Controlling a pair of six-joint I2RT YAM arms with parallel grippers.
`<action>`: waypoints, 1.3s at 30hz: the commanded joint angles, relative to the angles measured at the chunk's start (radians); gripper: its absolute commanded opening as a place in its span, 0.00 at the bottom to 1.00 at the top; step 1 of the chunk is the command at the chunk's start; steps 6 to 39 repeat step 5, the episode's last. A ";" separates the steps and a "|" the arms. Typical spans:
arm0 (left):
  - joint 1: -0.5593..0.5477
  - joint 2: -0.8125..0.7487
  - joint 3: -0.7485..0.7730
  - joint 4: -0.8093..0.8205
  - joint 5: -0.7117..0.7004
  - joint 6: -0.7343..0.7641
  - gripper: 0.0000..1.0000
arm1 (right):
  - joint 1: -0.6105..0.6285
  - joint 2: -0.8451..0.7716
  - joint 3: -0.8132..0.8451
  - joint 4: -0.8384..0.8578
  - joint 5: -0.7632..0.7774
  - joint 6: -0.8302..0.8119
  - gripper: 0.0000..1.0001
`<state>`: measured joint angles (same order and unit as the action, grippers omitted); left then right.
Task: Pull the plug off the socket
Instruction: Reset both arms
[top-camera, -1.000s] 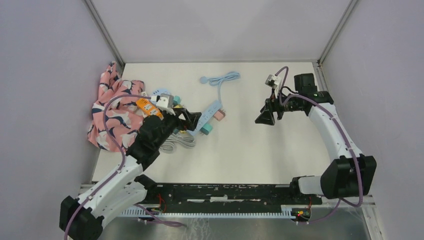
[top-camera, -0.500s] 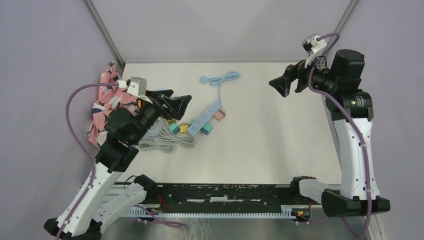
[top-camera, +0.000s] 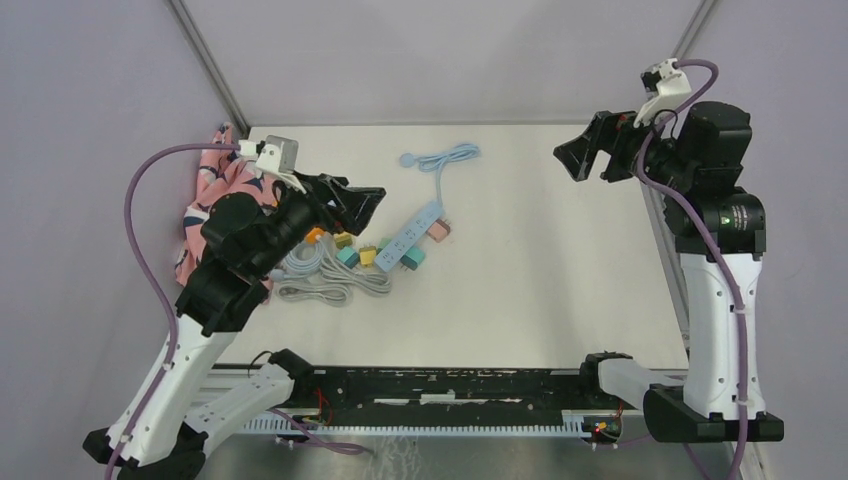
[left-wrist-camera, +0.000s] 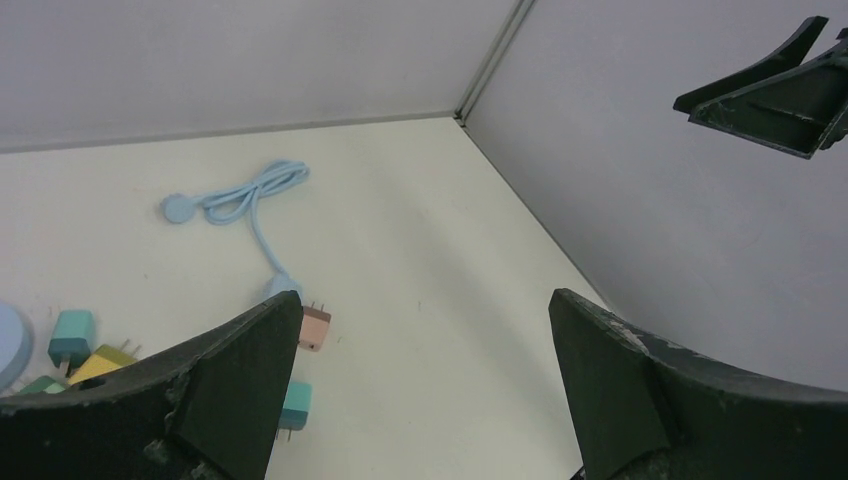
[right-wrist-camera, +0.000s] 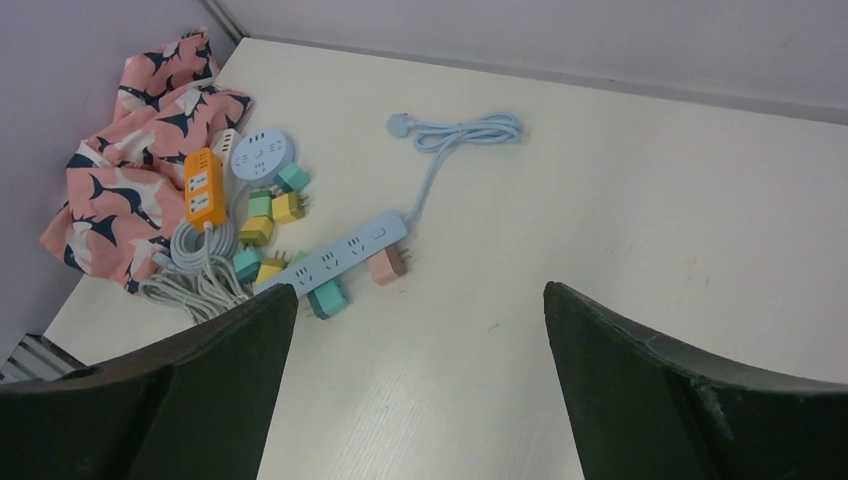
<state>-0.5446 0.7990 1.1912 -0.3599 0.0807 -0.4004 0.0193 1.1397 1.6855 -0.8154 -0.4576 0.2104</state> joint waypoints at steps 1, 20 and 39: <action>0.005 -0.010 0.038 -0.038 0.032 -0.027 0.99 | 0.000 -0.020 0.050 -0.030 0.074 0.005 0.99; 0.005 -0.014 0.029 -0.042 0.036 -0.031 0.99 | 0.000 -0.029 0.039 -0.039 0.084 -0.029 0.99; 0.005 -0.014 0.029 -0.042 0.036 -0.031 0.99 | 0.000 -0.029 0.039 -0.039 0.084 -0.029 0.99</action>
